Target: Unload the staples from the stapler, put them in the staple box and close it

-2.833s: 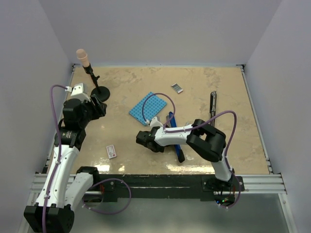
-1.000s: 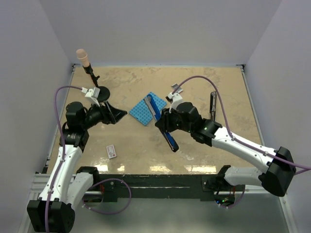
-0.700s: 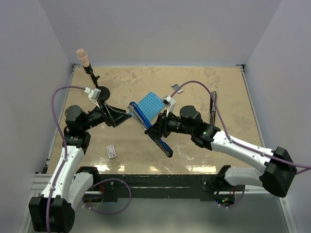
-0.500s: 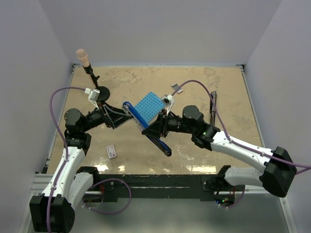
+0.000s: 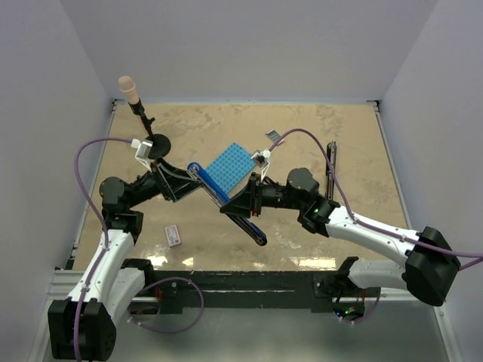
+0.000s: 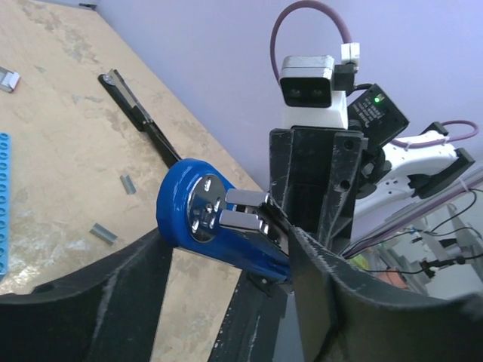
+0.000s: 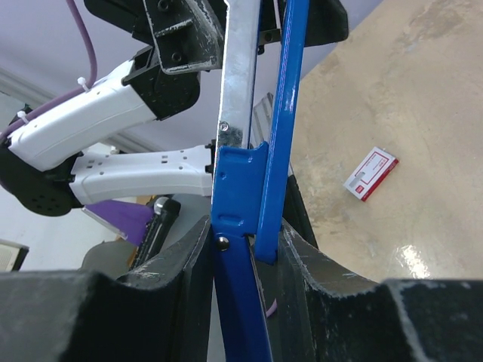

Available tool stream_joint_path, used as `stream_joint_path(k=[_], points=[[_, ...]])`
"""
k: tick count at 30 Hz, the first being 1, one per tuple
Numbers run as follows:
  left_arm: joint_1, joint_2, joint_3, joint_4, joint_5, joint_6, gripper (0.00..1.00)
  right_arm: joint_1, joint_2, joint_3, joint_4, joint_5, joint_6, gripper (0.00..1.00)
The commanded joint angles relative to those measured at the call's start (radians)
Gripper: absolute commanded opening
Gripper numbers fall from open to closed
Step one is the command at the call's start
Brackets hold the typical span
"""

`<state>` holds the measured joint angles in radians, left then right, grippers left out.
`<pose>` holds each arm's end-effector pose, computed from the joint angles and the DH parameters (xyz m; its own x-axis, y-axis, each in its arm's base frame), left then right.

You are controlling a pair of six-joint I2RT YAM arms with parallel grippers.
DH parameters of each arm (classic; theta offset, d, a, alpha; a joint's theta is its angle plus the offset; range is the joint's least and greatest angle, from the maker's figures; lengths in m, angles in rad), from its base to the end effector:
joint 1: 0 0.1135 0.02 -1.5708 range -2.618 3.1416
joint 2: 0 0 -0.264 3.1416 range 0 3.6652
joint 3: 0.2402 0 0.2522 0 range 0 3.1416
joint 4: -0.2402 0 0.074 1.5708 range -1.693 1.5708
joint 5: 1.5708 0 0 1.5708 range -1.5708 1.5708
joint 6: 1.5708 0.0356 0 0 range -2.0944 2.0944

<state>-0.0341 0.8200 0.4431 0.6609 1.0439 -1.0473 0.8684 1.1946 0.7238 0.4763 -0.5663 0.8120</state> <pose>0.1768 -0.0368 0.2979 -0.5931 -0.4155 -0.6897 0.6657 0.2288 -0.7103 0.1615 0.2204 0.3020 -0.7165 0.1014 -0.6902 -0.6843 0.0903 0.7236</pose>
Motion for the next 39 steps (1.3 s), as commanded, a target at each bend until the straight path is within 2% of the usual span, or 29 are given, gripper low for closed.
stream_joint_path(k=[1,4,5,7,8,10,11,13,15,17,20,23,25,30,34,39], points=[[-0.001,0.010,-0.021,0.146,0.001,-0.082,0.59,0.001,0.005,0.000,0.148,-0.034,0.021,0.00],[-0.001,0.024,-0.030,0.149,-0.002,-0.091,0.40,0.001,0.011,-0.004,0.134,-0.021,0.009,0.00],[-0.001,0.028,-0.033,0.148,-0.002,-0.091,0.30,0.000,0.011,-0.004,0.128,-0.017,0.006,0.00],[-0.001,0.042,-0.034,0.138,-0.005,-0.089,0.20,0.000,0.016,-0.003,0.105,0.002,-0.008,0.00],[-0.001,0.048,-0.035,0.137,-0.004,-0.089,0.13,0.000,0.017,-0.001,0.088,0.008,-0.013,0.01],[-0.001,0.067,-0.037,0.125,-0.005,-0.086,0.06,0.000,0.019,0.002,0.065,0.034,-0.033,0.07],[-0.001,0.074,-0.032,0.112,-0.007,-0.082,0.00,0.000,0.016,0.009,0.027,0.048,-0.043,0.13],[-0.001,0.090,-0.027,0.073,-0.007,-0.057,0.00,0.000,0.014,0.023,-0.023,0.097,-0.091,0.21],[-0.001,0.096,-0.020,0.049,-0.016,-0.033,0.00,0.000,0.007,0.048,-0.112,0.135,-0.152,0.36],[0.000,0.103,0.006,-0.047,-0.037,0.007,0.00,-0.002,0.005,0.084,-0.216,0.213,-0.204,0.51],[0.000,0.120,0.057,-0.222,-0.073,0.122,0.00,-0.002,0.013,0.115,-0.277,0.299,-0.289,0.63],[0.000,0.134,0.092,-0.326,-0.102,0.184,0.00,0.001,0.036,0.135,-0.324,0.353,-0.338,0.69],[0.000,0.151,0.114,-0.410,-0.116,0.231,0.00,0.014,0.054,0.149,-0.355,0.410,-0.376,0.70],[0.002,0.206,0.132,-0.457,-0.127,0.266,0.00,0.064,0.121,0.229,-0.424,0.538,-0.467,0.66],[0.007,0.261,0.167,-0.563,-0.146,0.348,0.00,0.099,0.186,0.270,-0.433,0.583,-0.491,0.64],[0.010,0.301,0.166,-0.572,-0.162,0.366,0.00,0.156,0.283,0.316,-0.436,0.632,-0.510,0.61]])
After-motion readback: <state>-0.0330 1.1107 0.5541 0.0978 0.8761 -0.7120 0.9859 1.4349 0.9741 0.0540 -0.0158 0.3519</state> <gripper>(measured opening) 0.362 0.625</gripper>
